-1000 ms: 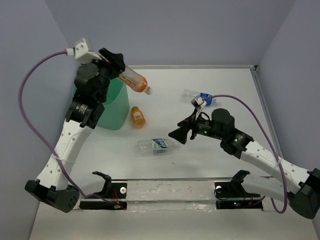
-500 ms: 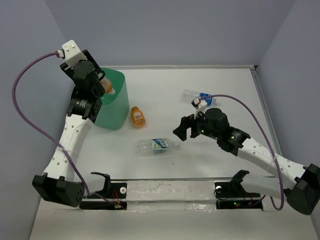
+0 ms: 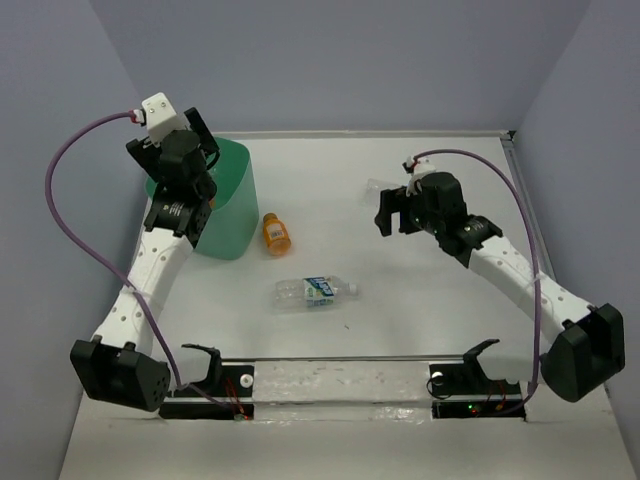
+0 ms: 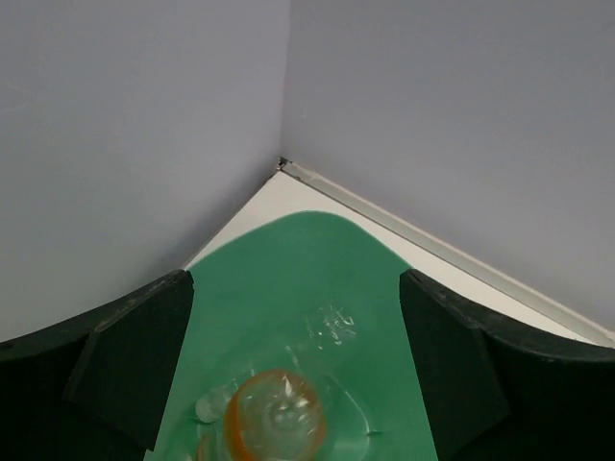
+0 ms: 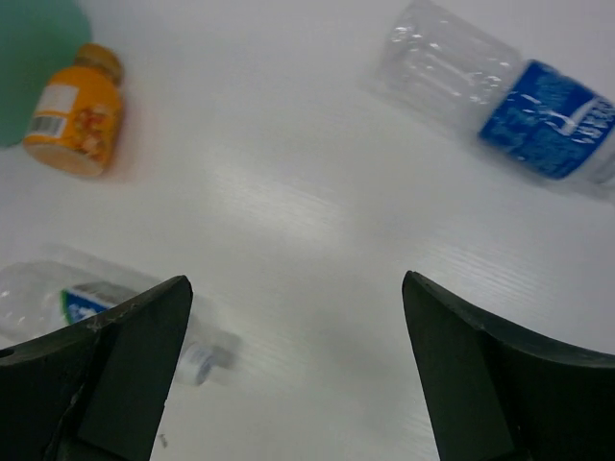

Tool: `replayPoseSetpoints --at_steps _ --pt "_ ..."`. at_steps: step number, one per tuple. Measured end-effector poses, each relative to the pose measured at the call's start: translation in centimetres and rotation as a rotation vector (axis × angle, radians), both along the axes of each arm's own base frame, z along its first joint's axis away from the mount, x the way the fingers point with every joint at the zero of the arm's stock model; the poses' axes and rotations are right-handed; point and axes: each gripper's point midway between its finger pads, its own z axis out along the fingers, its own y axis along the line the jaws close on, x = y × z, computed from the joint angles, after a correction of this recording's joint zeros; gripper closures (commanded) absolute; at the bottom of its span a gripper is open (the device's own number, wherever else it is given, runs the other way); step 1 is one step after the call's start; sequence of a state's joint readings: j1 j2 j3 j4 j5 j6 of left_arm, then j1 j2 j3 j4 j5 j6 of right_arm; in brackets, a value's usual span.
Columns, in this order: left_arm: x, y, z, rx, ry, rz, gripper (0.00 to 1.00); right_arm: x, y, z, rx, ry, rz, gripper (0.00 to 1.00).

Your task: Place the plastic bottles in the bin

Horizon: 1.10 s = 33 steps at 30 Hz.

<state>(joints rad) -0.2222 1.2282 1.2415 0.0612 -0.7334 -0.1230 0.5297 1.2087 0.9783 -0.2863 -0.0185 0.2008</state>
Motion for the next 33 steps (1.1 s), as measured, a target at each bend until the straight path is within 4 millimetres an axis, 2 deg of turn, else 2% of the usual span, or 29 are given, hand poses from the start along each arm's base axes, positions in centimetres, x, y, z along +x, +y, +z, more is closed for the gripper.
replayPoseSetpoints --at_steps 3,5,9,11,13,18,22,25,27,31,32,33 --pt "-0.8 -1.0 0.9 -0.042 -0.028 -0.072 0.01 2.7 -2.5 -0.6 -0.081 0.027 -0.062 0.02" --pt "-1.9 -1.7 2.3 -0.077 -0.07 -0.13 0.01 4.7 -3.6 -0.8 -0.139 0.035 -0.077 0.01" --pt "-4.8 -3.3 5.5 -0.151 -0.177 -0.264 0.01 7.3 -4.5 -1.9 -0.244 0.052 -0.043 0.0" --pt "-6.2 -4.6 6.2 -0.184 -0.218 -0.36 0.01 9.0 -4.6 -2.7 -0.311 0.051 -0.001 0.0" --pt "-7.3 -6.3 5.6 -0.213 -0.219 -0.465 0.01 10.5 -4.5 -4.1 -0.379 0.06 0.046 0.0" --pt "-9.9 -11.0 2.2 -0.281 -0.157 -0.735 0.01 12.9 -5.5 -7.8 -0.538 0.107 0.145 0.0" --pt "-11.9 -13.9 -2.4 -0.334 -0.053 -0.891 0.01 15.5 -7.3 -9.8 -0.624 0.138 0.185 0.0" --pt "-13.2 -15.3 -4.7 -0.368 0.01 -0.964 0.01 17.3 -8.4 -10.9 -0.672 0.157 0.206 0.0" --pt "-14.1 -16.4 -5.7 -0.386 0.04 -1.02 0.01 18.0 -8.9 -11.5 -0.696 0.163 0.216 0.0" --pt "-15.0 -18.1 -5.8 -0.403 0.059 -1.099 0.01 18.8 -8.8 -13.3 -0.695 0.192 0.267 0.08" --pt "-15.1 -18.3 -5.8 -0.406 0.061 -1.109 0.01 19.0 -8.6 -13.9 -0.685 0.199 0.28 0.12" --pt "-15.1 -18.5 -5.9 -0.408 0.067 -1.118 0.01 19.1 -8.3 -14.3 -0.671 0.203 0.293 0.22"
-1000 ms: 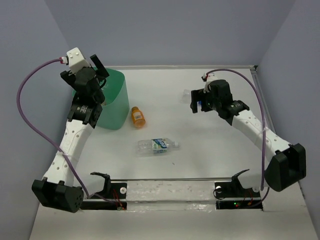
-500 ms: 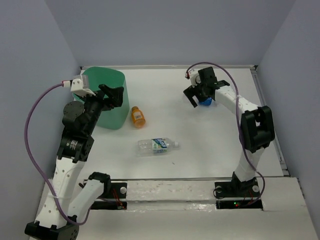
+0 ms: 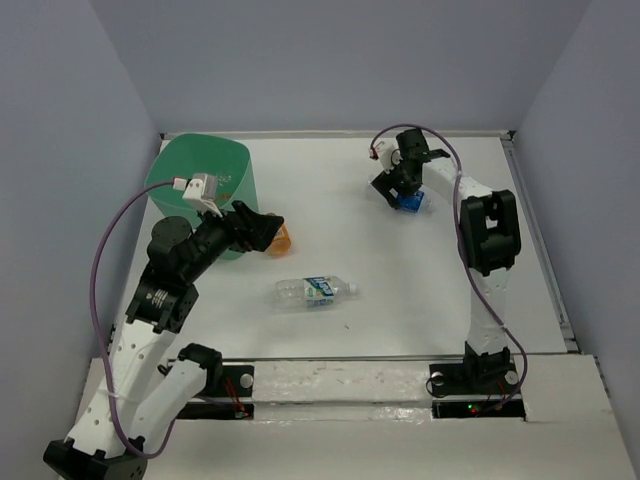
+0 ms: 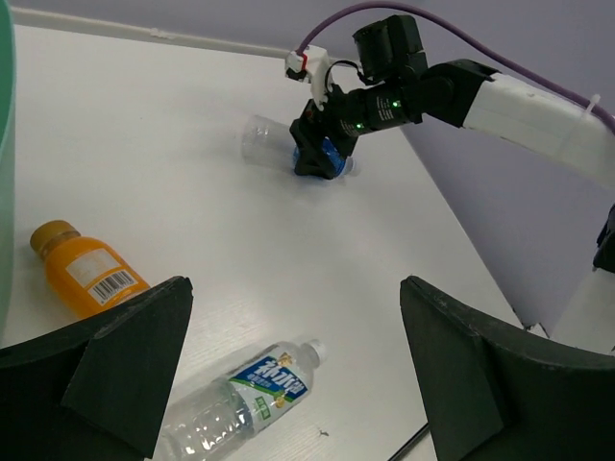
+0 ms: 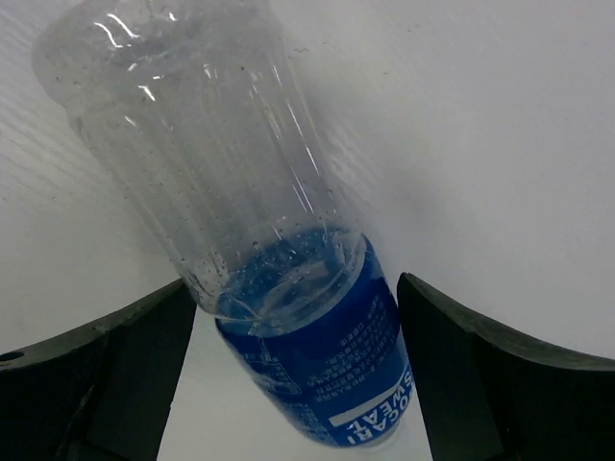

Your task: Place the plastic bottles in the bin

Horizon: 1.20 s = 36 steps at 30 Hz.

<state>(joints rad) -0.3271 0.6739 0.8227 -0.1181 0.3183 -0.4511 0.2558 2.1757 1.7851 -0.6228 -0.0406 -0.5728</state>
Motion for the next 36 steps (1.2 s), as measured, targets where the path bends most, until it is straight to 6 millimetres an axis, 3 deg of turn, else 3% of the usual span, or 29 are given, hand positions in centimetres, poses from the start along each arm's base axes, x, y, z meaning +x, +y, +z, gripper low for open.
replayPoseSetpoints --at_steps 4,8,12,15,18,19,22,25,28,30,36 --pt "0.3 -0.7 -0.2 -0.006 0.014 -0.022 0.01 -0.5 0.9 -0.7 0.045 0.032 0.022 0.44" --pt "0.7 -1.1 -0.2 -0.032 0.033 -0.028 0.01 -1.3 1.5 -0.3 0.105 0.029 -0.001 0.49" --pt "1.2 -2.1 0.7 -0.094 0.034 -0.045 0.01 -5.0 1.9 1.5 0.206 0.028 -0.054 0.51" --pt "1.6 -4.0 0.8 -0.141 0.054 -0.083 0.01 -7.9 3.2 7.1 0.356 -0.059 -0.096 0.5" --pt "1.6 -6.8 0.5 -0.176 0.087 -0.133 0.01 -10.2 5.9 13.1 0.543 -0.184 -0.09 0.49" --pt "1.7 -8.2 0.2 -0.184 0.101 -0.153 0.01 -11.8 7.2 15.0 0.616 -0.231 -0.065 0.49" --pt "2.0 -11.1 -1.2 -0.195 0.144 -0.18 0.01 -17.3 10.9 17.1 0.777 -0.229 0.007 0.49" --pt "2.0 -13.9 -2.9 -0.174 0.185 -0.188 0.01 -21.6 13.3 16.7 0.884 -0.173 0.065 0.49" --pt "2.5 -16.2 -2.8 -0.15 0.171 -0.163 0.01 -24.3 12.7 15.6 0.942 -0.125 0.041 0.49" --pt "2.7 -17.6 -2.3 -0.132 0.156 -0.153 0.01 -25.2 12.2 16.1 0.973 -0.135 0.026 0.48" --pt "4.1 -20.4 -0.6 -0.145 0.106 -0.132 0.04 -26.5 11.5 19.8 1.059 -0.208 0.059 0.48"
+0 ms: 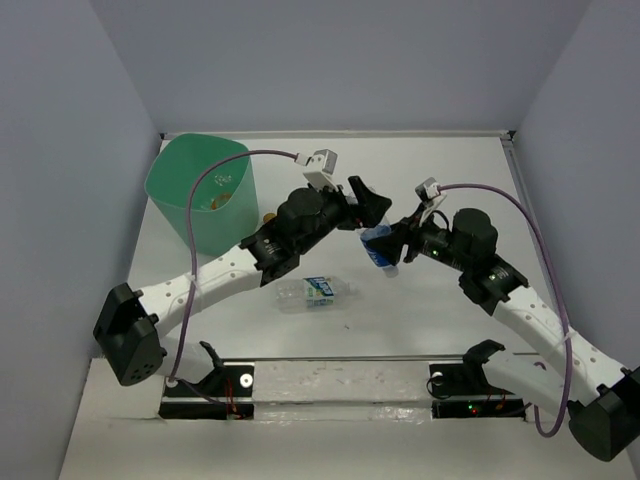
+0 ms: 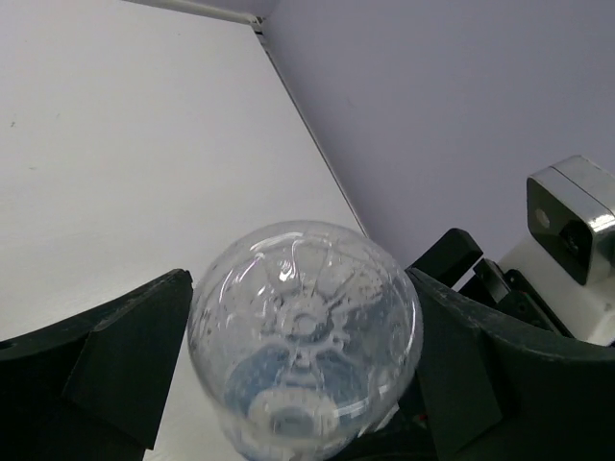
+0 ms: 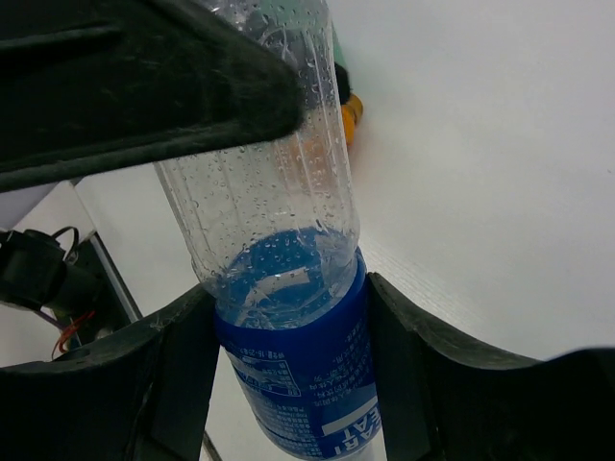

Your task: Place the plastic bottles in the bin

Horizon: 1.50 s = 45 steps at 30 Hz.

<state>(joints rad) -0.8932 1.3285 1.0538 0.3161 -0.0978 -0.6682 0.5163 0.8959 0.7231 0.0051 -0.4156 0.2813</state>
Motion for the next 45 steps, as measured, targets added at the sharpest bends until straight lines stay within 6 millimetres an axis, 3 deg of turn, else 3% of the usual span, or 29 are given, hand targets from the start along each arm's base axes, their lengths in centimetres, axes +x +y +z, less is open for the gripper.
replayPoseSetpoints --at_steps 3,6,8,10,12,15,17,20,23,25,28,32,36,40,41,43,45 --pt "0.3 -1.2 -0.5 0.014 0.001 -0.002 0.14 -0.3 0.3 0.0 0.007 0.003 0.021 0.48" --pt "0.8 -1.7 -1.7 0.045 0.008 0.014 0.33 -0.6 0.3 -0.7 0.009 0.022 0.027 0.46" --pt "0.7 -1.7 -2.0 0.065 0.004 0.018 0.49 -0.9 0.3 -1.3 0.014 0.044 0.03 0.35" --pt "0.5 -1.7 -2.0 0.068 0.001 0.022 0.58 -1.1 0.3 -1.3 0.022 0.042 0.037 0.17" --pt "0.4 -1.6 -1.6 0.067 -0.006 0.03 0.59 -1.3 0.3 -0.8 0.038 0.039 0.04 0.01" --pt "1.2 0.3 -0.7 0.1 -0.035 0.099 0.59 -2.2 0.2 0.5 0.069 0.013 0.06 0.0" --pt "2.1 2.3 0.5 0.109 -0.053 0.156 0.59 -2.8 0.0 1.5 0.087 -0.012 0.07 0.0" --pt "4.0 7.1 3.1 0.113 -0.085 0.275 0.59 -3.8 -0.3 2.6 0.107 -0.042 0.081 0.0" --pt "6.2 14.6 7.6 0.085 -0.143 0.463 0.58 -4.5 -0.7 3.3 0.121 -0.069 0.083 0.0" --pt "7.0 19.9 10.8 0.068 -0.187 0.611 0.58 -4.6 -0.7 2.6 0.115 -0.058 0.082 0.0" --pt "6.4 27.4 15.5 0.04 -0.264 0.833 0.57 -4.2 -0.5 0.7 0.089 -0.008 0.08 0.0" --pt "4.9 33.7 19.1 0.049 -0.334 1.048 0.55 -3.3 -0.2 -2.5 0.04 0.078 0.065 0.0" --pt "5.4 38.7 18.6 0.141 -0.322 1.24 0.53 -2.3 0.3 -5.2 -0.019 0.138 0.06 0.0" --pt "7.9 40.8 15.9 0.242 -0.258 1.315 0.49 -2.3 2.5 -9.0 -0.144 0.218 0.111 0.0" --pt "8.6 41.0 15.0 0.265 -0.24 1.317 0.45 -2.3 3.4 -9.6 -0.184 0.222 0.135 0.0" --pt "10.6 40.9 11.3 0.342 -0.176 1.307 0.39 -2.4 4.7 -10.5 -0.253 0.214 0.168 0.0" --pt "11.5 40.9 8.4 0.405 -0.125 1.293 0.28 -2.5 7.2 -11.4 -0.345 0.192 0.232 0.0"
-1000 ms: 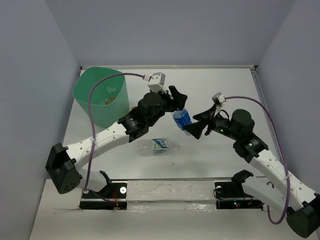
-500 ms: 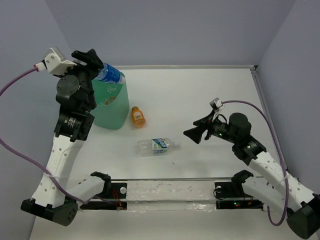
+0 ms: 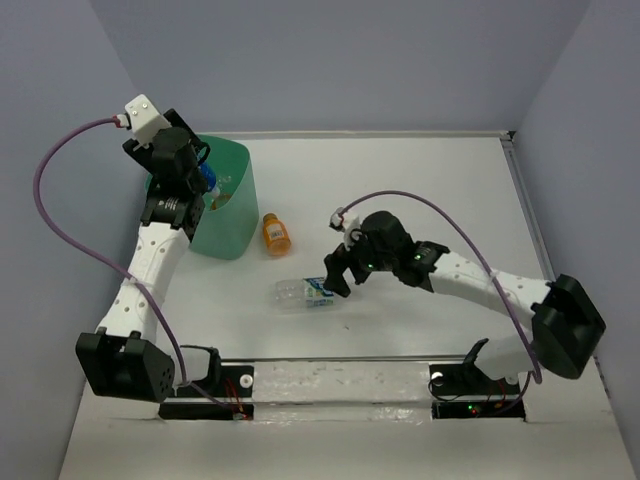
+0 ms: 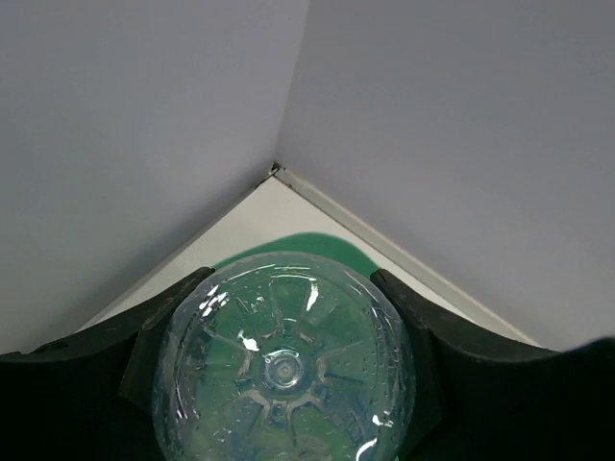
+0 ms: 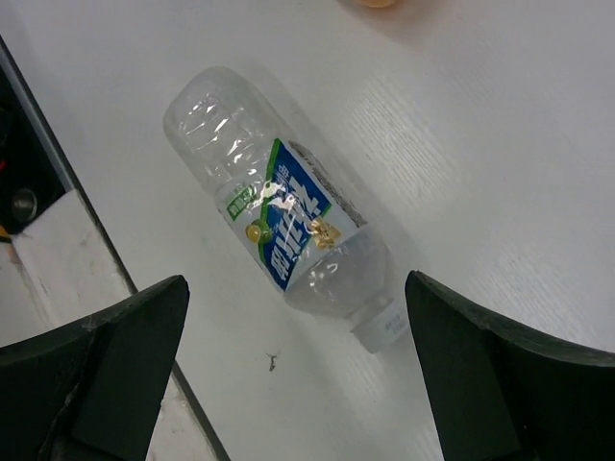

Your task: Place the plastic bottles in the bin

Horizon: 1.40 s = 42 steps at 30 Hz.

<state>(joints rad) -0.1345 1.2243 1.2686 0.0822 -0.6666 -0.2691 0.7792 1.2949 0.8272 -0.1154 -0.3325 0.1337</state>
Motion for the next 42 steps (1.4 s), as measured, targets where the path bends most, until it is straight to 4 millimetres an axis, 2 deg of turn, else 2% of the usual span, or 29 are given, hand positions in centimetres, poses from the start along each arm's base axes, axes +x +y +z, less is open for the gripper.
replayPoseSetpoints --at_steps 1,2,3,6,9,12,15,18,20,21,23,26,29,30,32,34,35,38,42 --pt "0.3 0.0 -1.4 0.008 0.036 0.0 0.19 0.1 1.0 -0.4 -0.04 -0.016 0.032 0.0" --pt "0.6 0.0 -2.3 0.014 0.059 0.0 0.05 0.3 1.9 -0.7 -0.082 -0.041 0.061 0.0" --pt "0.7 0.0 -3.1 0.022 0.08 0.0 0.01 0.7 3.0 -1.1 -0.115 -0.064 0.088 0.0" --pt "0.6 0.0 -3.7 0.021 0.089 0.002 0.01 1.3 5.3 -3.1 -0.242 -0.126 0.164 0.0" --pt "0.4 -0.1 -3.3 0.02 0.078 -0.011 0.01 1.6 6.2 -5.3 -0.348 -0.156 0.23 0.0" --pt "-0.3 -0.5 -2.0 0.002 0.039 -0.047 0.01 1.5 6.0 -7.5 -0.428 -0.153 0.284 0.0" --pt "-1.7 -1.4 -0.2 -0.027 -0.014 -0.113 0.01 1.0 4.9 -9.1 -0.494 -0.129 0.325 0.0" --pt "-3.4 -3.0 2.0 -0.066 -0.083 -0.22 0.01 0.7 4.4 -9.7 -0.516 -0.113 0.353 0.0" --pt "-4.7 -5.0 3.4 -0.1 -0.132 -0.34 0.01 0.4 4.4 -10.1 -0.522 -0.104 0.371 0.07" --pt "-5.4 -5.9 3.8 -0.116 -0.154 -0.397 0.01 0.3 4.4 -10.4 -0.528 -0.098 0.373 0.16" --pt "-6.5 -7.5 3.7 -0.14 -0.164 -0.487 0.01 0.2 4.4 -10.9 -0.537 -0.09 0.377 0.27" --pt "-8.8 -10.8 1.2 -0.185 -0.13 -0.661 0.01 0.0 4.2 -11.5 -0.534 -0.075 0.367 0.32" --pt "-10.5 -13.3 -2.0 -0.23 -0.056 -0.789 0.01 -0.8 3.3 -10.9 -0.49 -0.072 0.322 0.37" --pt "-11.3 -14.4 -3.8 -0.253 -0.011 -0.838 0.01 -1.0 3.1 -10.2 -0.469 -0.081 0.304 0.38" --pt "-12.2 -15.6 -5.5 -0.286 0.029 -0.897 0.01 -1.6 2.4 -8.8 -0.414 -0.097 0.259 0.39" --pt "-13.1 -16.8 -7.6 -0.323 0.075 -0.943 0.01 -2.3 1.3 -6.2 -0.336 -0.129 0.198 0.41" --pt "-13.8 -17.7 -9.0 -0.349 0.11 -0.975 0.01 -2.5 0.8 -4.2 -0.268 -0.159 0.155 0.41" --pt "-15.3 -20.4 -10.9 -0.402 0.162 -1.059 0.01 -2.5 0.2 0.1 -0.123 -0.225 0.053 0.41" --pt "-17.1 -24.5 -12.2 -0.445 0.221 -1.186 0.01 -2.3 -0.7 2.5 -0.01 -0.255 -0.049 0.41"
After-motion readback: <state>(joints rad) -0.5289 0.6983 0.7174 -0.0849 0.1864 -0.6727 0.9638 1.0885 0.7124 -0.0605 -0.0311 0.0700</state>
